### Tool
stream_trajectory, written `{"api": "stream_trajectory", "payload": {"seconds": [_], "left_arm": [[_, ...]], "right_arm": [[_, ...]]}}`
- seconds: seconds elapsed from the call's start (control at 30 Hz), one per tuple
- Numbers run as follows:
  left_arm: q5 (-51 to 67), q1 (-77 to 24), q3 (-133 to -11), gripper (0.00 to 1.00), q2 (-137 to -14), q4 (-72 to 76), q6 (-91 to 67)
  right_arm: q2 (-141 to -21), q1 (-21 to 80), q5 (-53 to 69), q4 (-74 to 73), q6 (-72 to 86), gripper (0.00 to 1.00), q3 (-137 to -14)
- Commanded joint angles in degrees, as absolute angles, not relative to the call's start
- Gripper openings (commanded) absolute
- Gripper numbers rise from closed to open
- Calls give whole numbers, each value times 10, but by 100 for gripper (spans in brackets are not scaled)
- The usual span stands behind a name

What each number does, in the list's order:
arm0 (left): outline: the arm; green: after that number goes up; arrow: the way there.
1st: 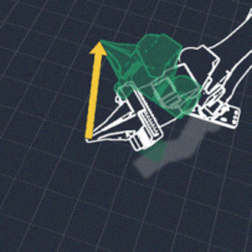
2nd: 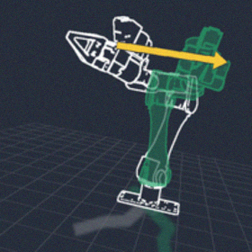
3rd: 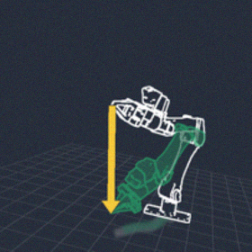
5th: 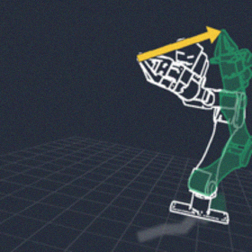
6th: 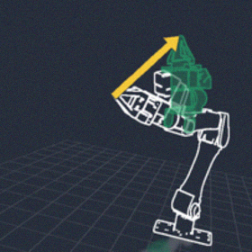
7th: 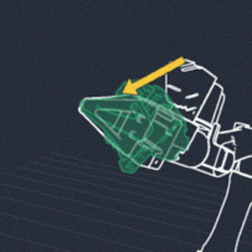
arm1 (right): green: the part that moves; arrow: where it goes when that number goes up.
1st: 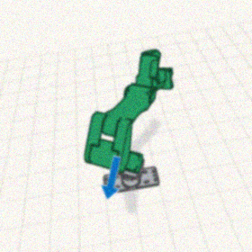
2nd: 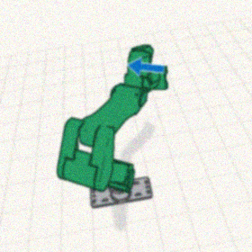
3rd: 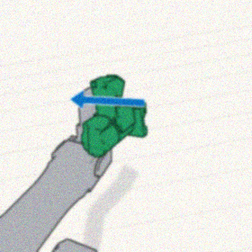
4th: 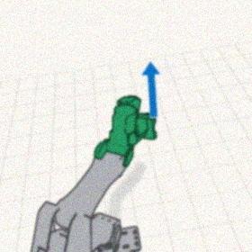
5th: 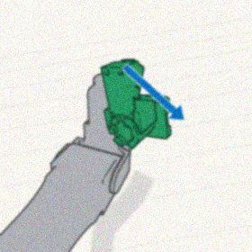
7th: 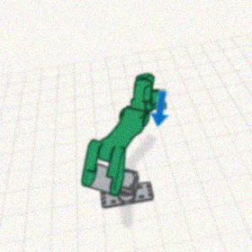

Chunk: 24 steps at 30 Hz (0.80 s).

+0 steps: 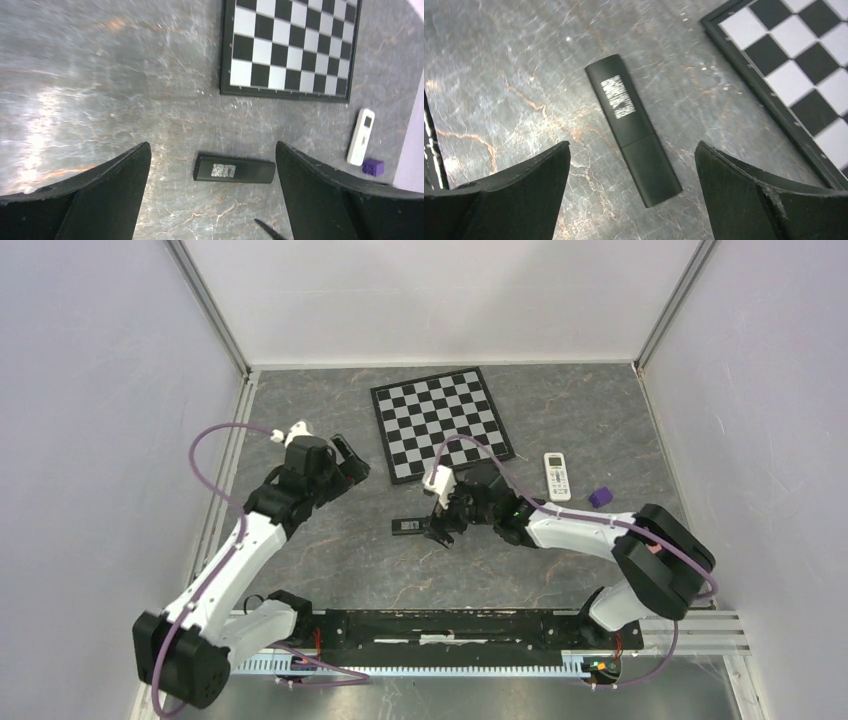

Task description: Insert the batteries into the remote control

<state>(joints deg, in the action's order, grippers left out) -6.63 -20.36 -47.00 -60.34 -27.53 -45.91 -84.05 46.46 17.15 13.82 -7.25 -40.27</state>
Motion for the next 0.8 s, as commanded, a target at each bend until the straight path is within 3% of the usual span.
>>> {"api": "stream_trajectory", "payload": {"seconds": [0.0,0.27,0.57,0.77], "left_arm": [[-173,-201,-503,100,-538,-343,-431],[-169,-200,-516,100,-509,-348,-418],[-160,-199,-525,100,-513,-351,-413],[-157,-199,-529,100,-510,-357,-410]], "right_arm": [[-895,486,197,111,-182,97,-445],[-970,495,152,87,-227,87,-496],[-1026,492,38,82,-197,56,-534],[-1049,475,-40,83,-174,47,-560]]}}
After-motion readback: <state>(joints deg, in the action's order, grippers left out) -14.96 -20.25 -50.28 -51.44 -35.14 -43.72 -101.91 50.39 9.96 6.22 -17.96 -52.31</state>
